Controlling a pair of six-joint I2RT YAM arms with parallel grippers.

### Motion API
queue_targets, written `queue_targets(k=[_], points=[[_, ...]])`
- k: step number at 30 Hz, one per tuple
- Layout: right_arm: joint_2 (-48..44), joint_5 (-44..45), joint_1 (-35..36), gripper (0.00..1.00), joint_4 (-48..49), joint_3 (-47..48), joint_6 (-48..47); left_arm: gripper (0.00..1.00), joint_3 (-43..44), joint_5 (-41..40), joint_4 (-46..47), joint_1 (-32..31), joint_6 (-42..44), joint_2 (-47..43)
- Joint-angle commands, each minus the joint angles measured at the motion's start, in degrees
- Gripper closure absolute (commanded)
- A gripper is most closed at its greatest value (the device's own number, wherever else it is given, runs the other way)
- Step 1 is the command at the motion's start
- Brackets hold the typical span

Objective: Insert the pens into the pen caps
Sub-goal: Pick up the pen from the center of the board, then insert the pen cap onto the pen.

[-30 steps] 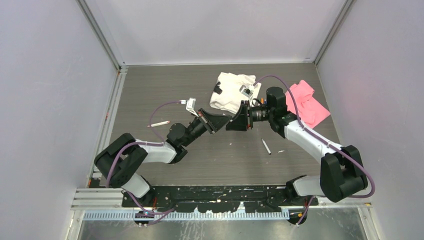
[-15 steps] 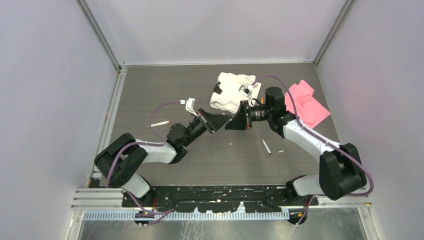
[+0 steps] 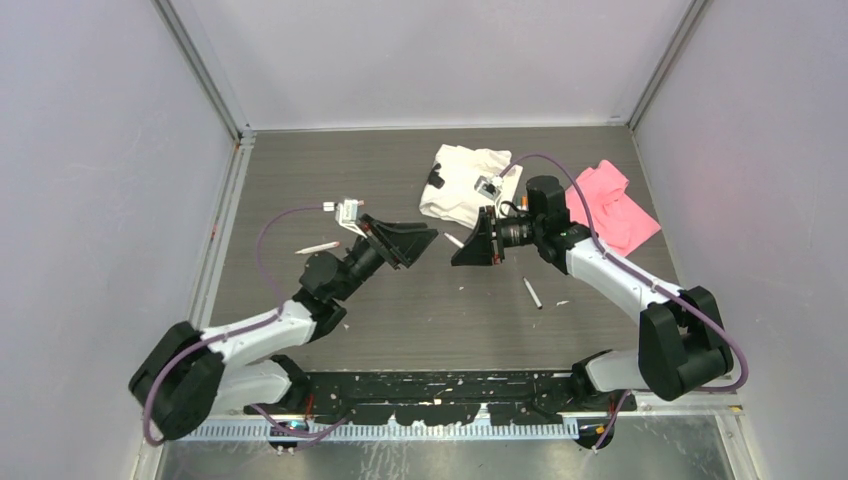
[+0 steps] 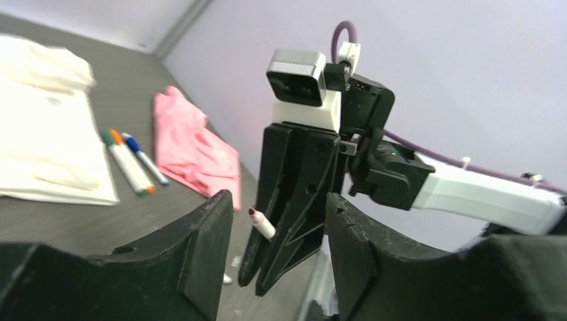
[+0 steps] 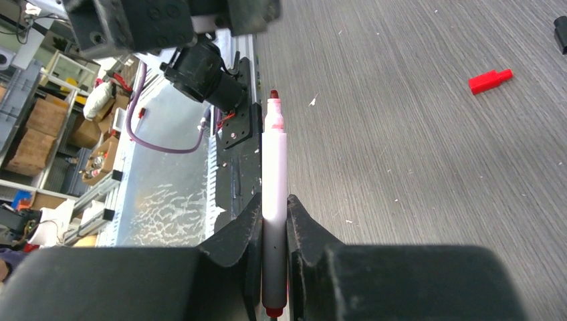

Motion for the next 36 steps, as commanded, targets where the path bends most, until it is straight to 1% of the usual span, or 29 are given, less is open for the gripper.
queue_targets(k=[1, 3, 4, 6, 9, 12, 17, 22, 26, 32, 34, 36], points=[[-1.0, -0.5, -0.1, 0.95, -1.1, 2.2, -3.1, 0.43, 0.8, -1.9, -22.0, 0.5, 13.3, -10.8], [-0.8, -0.2, -0.2, 0.94, -2.2, 2.5, -3.8, 0.41, 1.0, -4.1, -30.6, 0.6, 17.5, -16.1], [-0.7, 0.8, -0.2, 0.97, -3.3, 2.9, -4.0, 0.39, 0.9, -5.5, -34.1, 0.7, 18.9, -18.0], [-0.4, 3.9, -0.2, 0.99, -6.3, 4.1, -3.7, 0.36, 0.5, -9.2, -40.2, 0.8, 21.8, -21.3], [0.0, 6.7, -0.1, 0.99, -8.0, 5.4, -2.0, 0.34, 0.2, -13.2, -46.3, 1.0, 24.8, -24.1], [0.6, 7.3, -0.2, 0.99, -7.4, 5.6, -0.2, 0.33, 0.2, -15.4, -48.4, 1.5, 26.7, -23.6], [1.3, 7.0, -0.2, 0.99, -6.0, 5.7, 2.0, 0.34, 0.0, -18.8, -48.3, 2.2, 28.2, -19.8], [1.5, 7.5, -0.4, 0.99, -6.0, 5.7, 1.9, 0.34, 1.5, -19.4, -48.4, 4.1, 29.5, -15.2], [1.3, 7.2, -0.6, 0.99, -6.9, 5.7, 0.2, 0.33, 5.7, -18.1, -51.8, 6.4, 30.1, -8.9], [1.5, 7.4, -0.9, 0.99, -9.6, 6.6, -1.6, 0.29, 13.3, -13.4, -58.5, 10.7, 31.6, 3.1], [1.7, 7.8, -1.0, 0.99, -10.5, 7.1, -1.8, 0.32, 16.3, -12.5, -60.8, 11.6, 32.4, 7.3], [1.7, 8.2, -1.0, 0.99, -11.5, 7.2, -3.1, 0.39, 20.2, -11.5, -63.4, 12.1, 33.2, 11.5]])
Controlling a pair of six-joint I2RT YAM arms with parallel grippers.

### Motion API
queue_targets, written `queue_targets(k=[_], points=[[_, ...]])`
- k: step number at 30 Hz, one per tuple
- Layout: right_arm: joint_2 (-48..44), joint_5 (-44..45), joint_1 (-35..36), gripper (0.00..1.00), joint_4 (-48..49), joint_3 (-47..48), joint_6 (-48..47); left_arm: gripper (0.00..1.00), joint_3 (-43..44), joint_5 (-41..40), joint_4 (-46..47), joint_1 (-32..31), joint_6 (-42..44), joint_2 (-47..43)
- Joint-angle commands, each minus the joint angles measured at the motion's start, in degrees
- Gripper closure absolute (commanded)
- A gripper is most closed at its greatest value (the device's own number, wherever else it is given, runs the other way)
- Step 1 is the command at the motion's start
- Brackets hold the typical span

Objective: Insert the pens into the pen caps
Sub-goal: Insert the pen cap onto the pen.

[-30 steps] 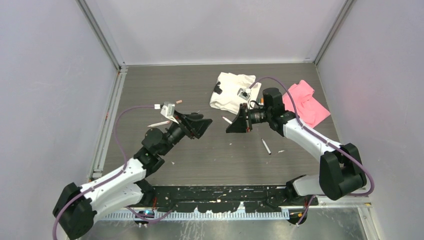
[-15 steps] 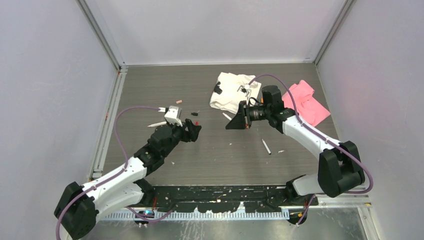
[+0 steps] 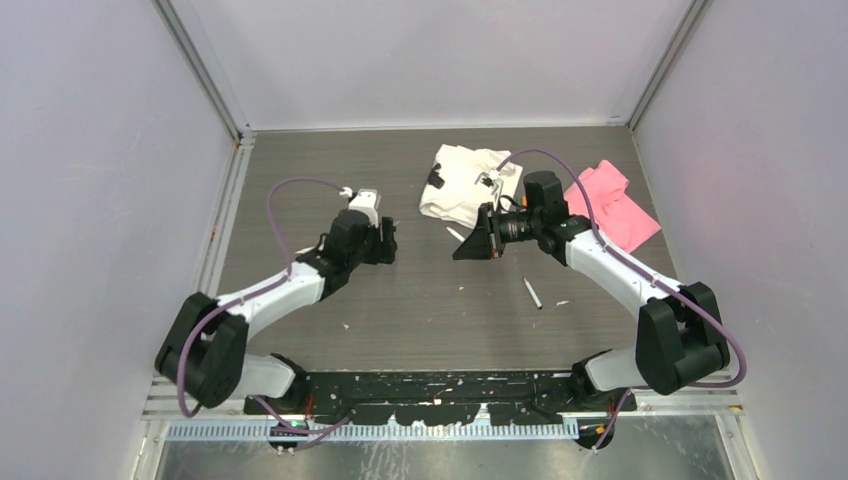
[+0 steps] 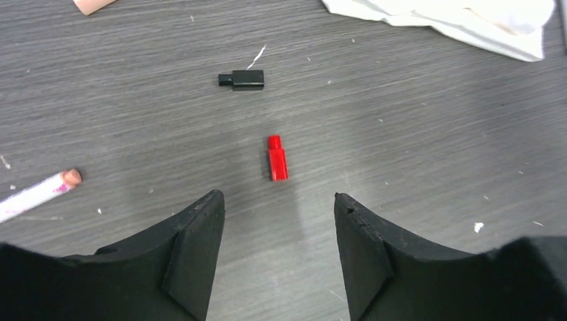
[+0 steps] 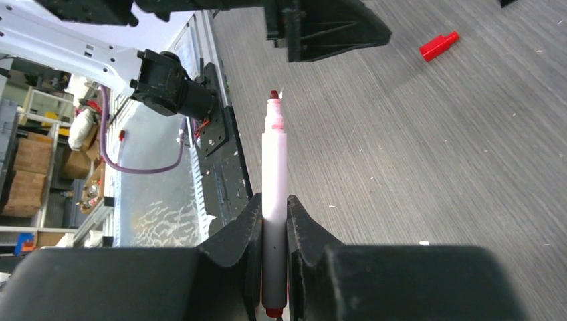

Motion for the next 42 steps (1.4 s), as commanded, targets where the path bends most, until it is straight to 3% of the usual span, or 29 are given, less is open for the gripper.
queue_targets(k=[1, 4, 12, 15, 23, 38, 42], points=[[0.0, 0.5, -0.3, 0.99, -2.2, 3.3, -3.3, 0.42, 8.1, 3.7, -7.2, 1.3, 3.3, 7.7], [-0.2, -0.4, -0.3, 0.99, -6.0, 4.5, -7.0, 0.51, 12.3, 5.9, -10.1, 1.3, 4.2, 13.0], [-0.7, 1.0, -0.3, 0.99, -10.3, 5.8, -8.9, 0.53, 20.3, 5.4, -17.3, 1.3, 5.7, 22.3], [-0.4, 0.9, -0.3, 0.99, -10.4, 5.9, -9.1, 0.54, 22.0, 4.2, -19.1, 1.4, 5.5, 23.9], [-0.5, 0.6, -0.2, 0.99, -10.5, 6.0, -9.1, 0.69, 25.2, 4.5, -22.1, 1.3, 5.6, 27.1], [-0.7, 0.3, -0.3, 0.99, -10.8, 6.0, -9.5, 0.78, 27.7, 4.5, -24.5, 1.3, 5.8, 29.8], [-0.8, 0.0, -0.3, 0.99, -11.2, 6.1, -10.1, 0.94, 27.8, 5.4, -24.6, 1.3, 6.3, 29.9]])
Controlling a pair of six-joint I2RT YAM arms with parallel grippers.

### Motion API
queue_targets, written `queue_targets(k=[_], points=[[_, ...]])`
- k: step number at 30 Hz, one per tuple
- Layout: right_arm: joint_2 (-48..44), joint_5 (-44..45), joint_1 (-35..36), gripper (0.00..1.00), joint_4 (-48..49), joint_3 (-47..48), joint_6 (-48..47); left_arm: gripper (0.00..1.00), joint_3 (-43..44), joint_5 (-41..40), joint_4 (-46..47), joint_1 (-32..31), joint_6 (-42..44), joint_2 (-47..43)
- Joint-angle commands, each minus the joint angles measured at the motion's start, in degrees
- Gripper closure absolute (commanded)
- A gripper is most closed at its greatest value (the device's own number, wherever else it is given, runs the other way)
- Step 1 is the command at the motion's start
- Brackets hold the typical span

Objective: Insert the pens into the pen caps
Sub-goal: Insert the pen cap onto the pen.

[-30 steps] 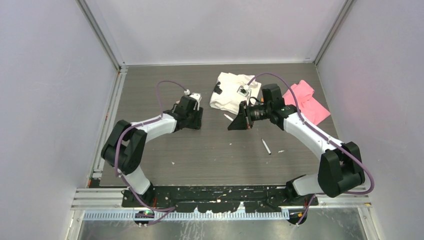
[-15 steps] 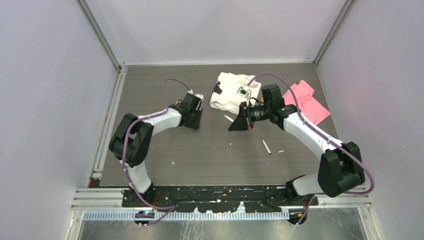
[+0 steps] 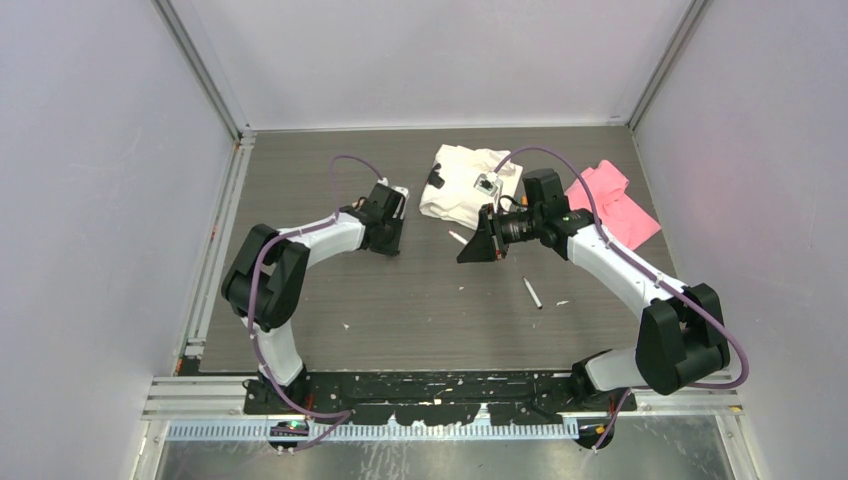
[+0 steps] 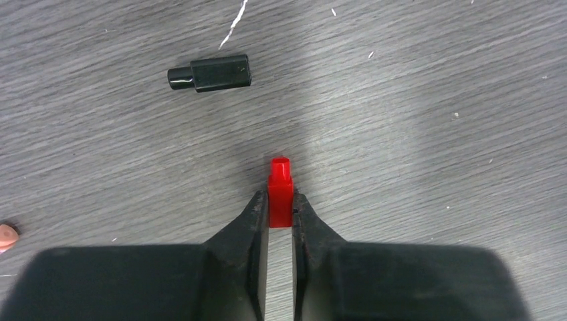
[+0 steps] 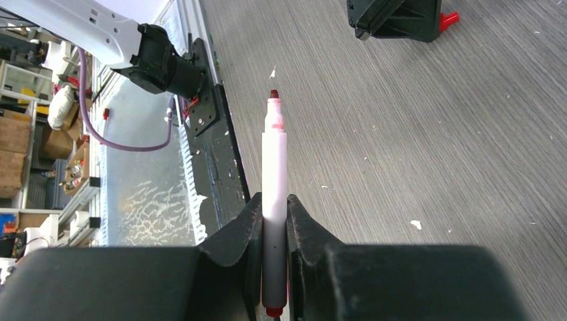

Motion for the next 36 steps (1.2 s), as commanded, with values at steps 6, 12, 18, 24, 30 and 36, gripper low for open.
queue_targets(k=[6, 12, 18, 24, 30, 36], points=[[-1.6, 0.5, -0.1, 0.99, -5.2, 3.0, -10.7, 0.99, -1.2, 7.3, 0.4, -0.7, 4.3, -4.9], [-4.5, 4.5, 0.1, 0.99, -17.7, 1.2, -36.9, 0.99, -5.6, 30.4, -0.5, -3.5, 12.0, -11.8], [-12.2, 10.2, 1.4, 0.99, -25.0, -4.5, -66.4, 0.99, -11.9, 45.7, 3.8, -6.1, 14.9, -16.0], [-12.2, 18.5, 4.5, 0.99, -31.0, -6.1, -82.7, 0.99, -11.0, 56.6, 2.9, -8.6, 13.7, -15.6], [-13.7, 25.4, 10.0, 0.99, -25.8, -9.9, -84.5, 0.99, -10.7, 61.8, 2.9, -10.1, 13.5, -15.1], [-12.8, 28.3, 13.8, 0.99, -22.9, -11.2, -84.1, 0.99, -10.0, 64.0, 2.6, -11.0, 13.8, -13.7]])
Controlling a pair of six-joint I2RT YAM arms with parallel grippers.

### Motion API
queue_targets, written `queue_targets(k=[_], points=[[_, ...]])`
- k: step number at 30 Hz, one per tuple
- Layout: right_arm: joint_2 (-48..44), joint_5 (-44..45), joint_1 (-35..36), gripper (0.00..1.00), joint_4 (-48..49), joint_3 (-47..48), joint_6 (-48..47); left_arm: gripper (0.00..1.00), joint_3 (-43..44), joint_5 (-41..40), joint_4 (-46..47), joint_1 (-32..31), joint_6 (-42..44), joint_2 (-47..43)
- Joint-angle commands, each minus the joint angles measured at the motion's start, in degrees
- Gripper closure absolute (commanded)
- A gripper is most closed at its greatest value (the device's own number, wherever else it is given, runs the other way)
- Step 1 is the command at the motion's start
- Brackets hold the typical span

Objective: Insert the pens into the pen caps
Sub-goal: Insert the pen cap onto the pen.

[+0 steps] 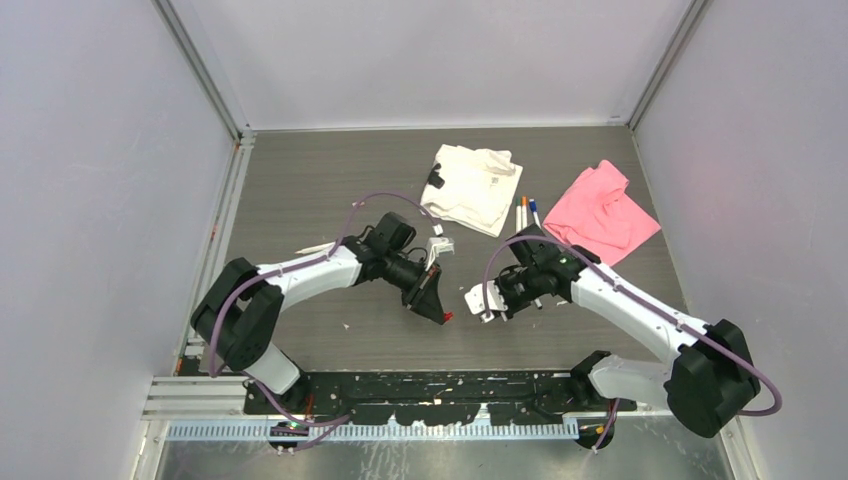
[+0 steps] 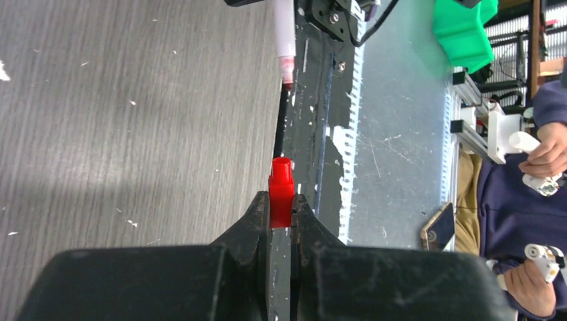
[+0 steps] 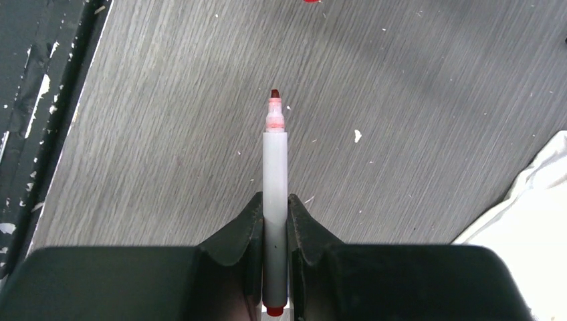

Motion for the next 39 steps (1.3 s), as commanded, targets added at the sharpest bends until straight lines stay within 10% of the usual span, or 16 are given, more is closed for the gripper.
queue_targets(k=[1, 39], points=[[-0.2, 3.0, 2.2, 0.99, 3.4, -0.1, -1.8, 0.99, 2.3, 4.5, 0.9, -0.7, 0.7, 1.1], [1.7, 0.8, 7.0, 0.99, 6.4, 0.0, 3.2, 0.99, 4.7, 4.6, 0.5, -2.7, 1.4, 4.3]])
